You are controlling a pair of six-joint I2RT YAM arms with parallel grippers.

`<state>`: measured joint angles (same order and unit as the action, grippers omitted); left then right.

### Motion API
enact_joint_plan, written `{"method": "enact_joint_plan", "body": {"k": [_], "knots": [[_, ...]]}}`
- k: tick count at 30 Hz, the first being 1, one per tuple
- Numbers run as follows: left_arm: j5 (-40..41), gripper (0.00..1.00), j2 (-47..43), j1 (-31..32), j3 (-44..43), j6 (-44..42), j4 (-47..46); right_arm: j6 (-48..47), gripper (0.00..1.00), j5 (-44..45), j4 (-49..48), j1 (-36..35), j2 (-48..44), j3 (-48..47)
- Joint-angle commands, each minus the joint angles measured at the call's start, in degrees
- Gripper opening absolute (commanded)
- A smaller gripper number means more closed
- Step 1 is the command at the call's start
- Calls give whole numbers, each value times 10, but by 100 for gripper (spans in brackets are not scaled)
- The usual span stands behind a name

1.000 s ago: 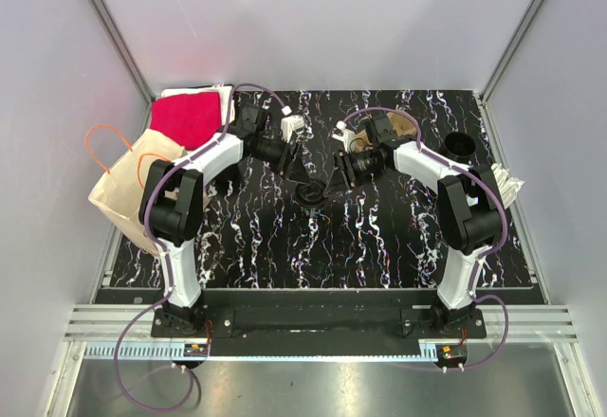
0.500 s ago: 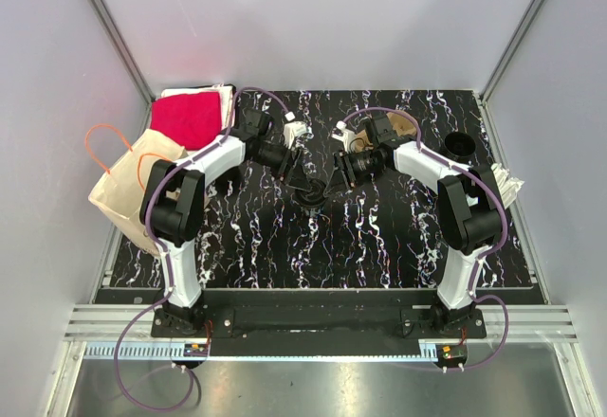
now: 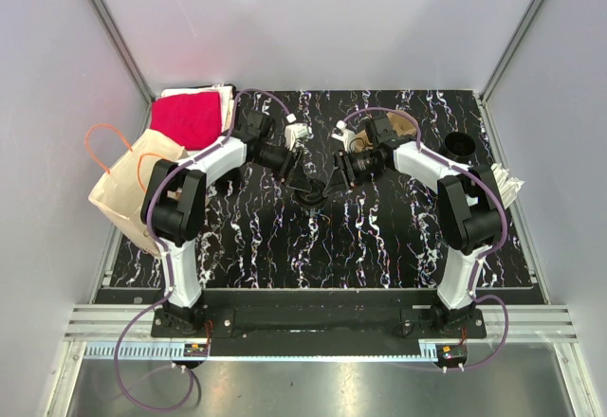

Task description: Pack the takeout coffee

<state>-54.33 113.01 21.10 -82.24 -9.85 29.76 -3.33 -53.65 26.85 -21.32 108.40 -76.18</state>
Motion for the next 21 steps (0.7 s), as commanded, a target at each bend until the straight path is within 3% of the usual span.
{"method": "enact_joint_plan", "body": {"k": [1, 21], "knots": [[10, 64, 5, 3, 7, -5, -21, 7, 45, -29, -18, -4, 8, 5], [9, 64, 1, 3, 14, -2, -27, 24, 44, -102, -43, 24, 36, 20]]}}
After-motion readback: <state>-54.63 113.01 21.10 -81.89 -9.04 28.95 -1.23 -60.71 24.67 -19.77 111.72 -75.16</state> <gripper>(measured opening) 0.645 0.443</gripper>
